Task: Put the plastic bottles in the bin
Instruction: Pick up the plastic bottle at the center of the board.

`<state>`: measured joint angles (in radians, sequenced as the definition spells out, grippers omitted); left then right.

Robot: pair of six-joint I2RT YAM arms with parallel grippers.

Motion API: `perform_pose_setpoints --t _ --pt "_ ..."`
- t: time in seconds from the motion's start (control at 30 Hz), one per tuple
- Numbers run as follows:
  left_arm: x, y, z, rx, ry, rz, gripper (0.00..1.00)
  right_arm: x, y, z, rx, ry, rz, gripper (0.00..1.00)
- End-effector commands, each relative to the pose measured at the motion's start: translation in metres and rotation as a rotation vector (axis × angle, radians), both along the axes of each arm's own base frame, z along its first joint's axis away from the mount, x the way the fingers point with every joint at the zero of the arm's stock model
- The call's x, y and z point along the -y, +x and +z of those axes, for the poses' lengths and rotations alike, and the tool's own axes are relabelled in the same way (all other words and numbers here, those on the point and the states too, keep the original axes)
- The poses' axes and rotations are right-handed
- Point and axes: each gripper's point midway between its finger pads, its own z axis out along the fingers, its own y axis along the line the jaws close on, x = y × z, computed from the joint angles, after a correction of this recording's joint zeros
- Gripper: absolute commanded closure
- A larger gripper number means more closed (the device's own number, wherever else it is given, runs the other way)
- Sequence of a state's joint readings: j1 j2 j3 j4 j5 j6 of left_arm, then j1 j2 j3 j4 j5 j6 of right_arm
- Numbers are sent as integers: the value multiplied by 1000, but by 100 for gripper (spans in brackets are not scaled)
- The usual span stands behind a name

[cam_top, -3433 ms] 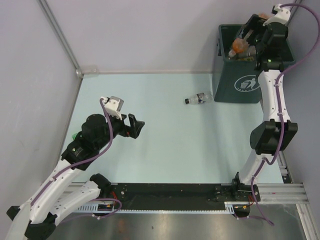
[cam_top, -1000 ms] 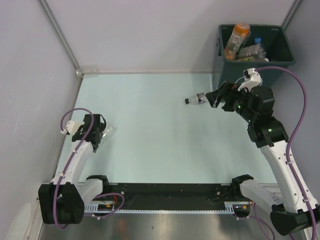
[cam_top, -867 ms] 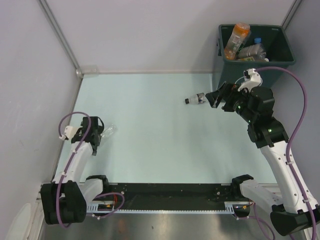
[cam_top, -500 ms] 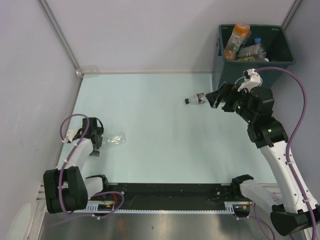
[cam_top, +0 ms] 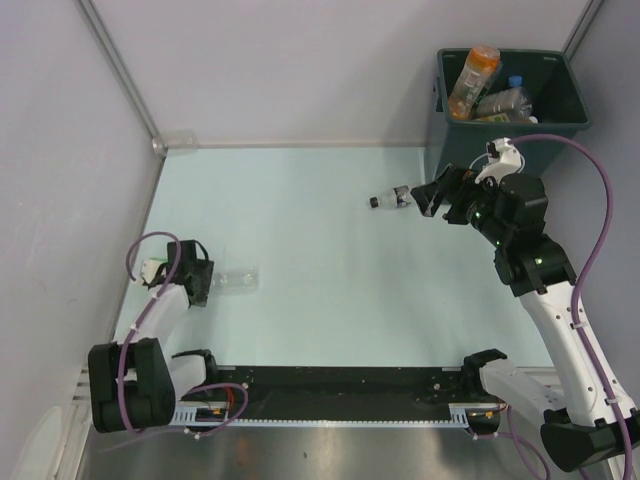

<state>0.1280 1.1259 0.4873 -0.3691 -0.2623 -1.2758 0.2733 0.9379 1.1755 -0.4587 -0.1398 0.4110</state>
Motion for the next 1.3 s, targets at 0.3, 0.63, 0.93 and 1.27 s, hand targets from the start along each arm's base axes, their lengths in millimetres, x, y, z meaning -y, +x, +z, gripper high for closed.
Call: perform_pose_setpoints --t 0.3,0.63,0.93,1.27 --pt "107 33 125 323 130 -498 63 -52 -32 -3 14 -2 284 0" --pt "235 30 221 781 67 -1156 64 -176 -83 -25 71 -15 672 0" --pt "282 -10 271 1057 42 -1421 62 -225 -67 -55 26 -3 674 0" --pt "290 -23 287 1163 6 -1470 61 -246 -72 -57 10 57 738 0"
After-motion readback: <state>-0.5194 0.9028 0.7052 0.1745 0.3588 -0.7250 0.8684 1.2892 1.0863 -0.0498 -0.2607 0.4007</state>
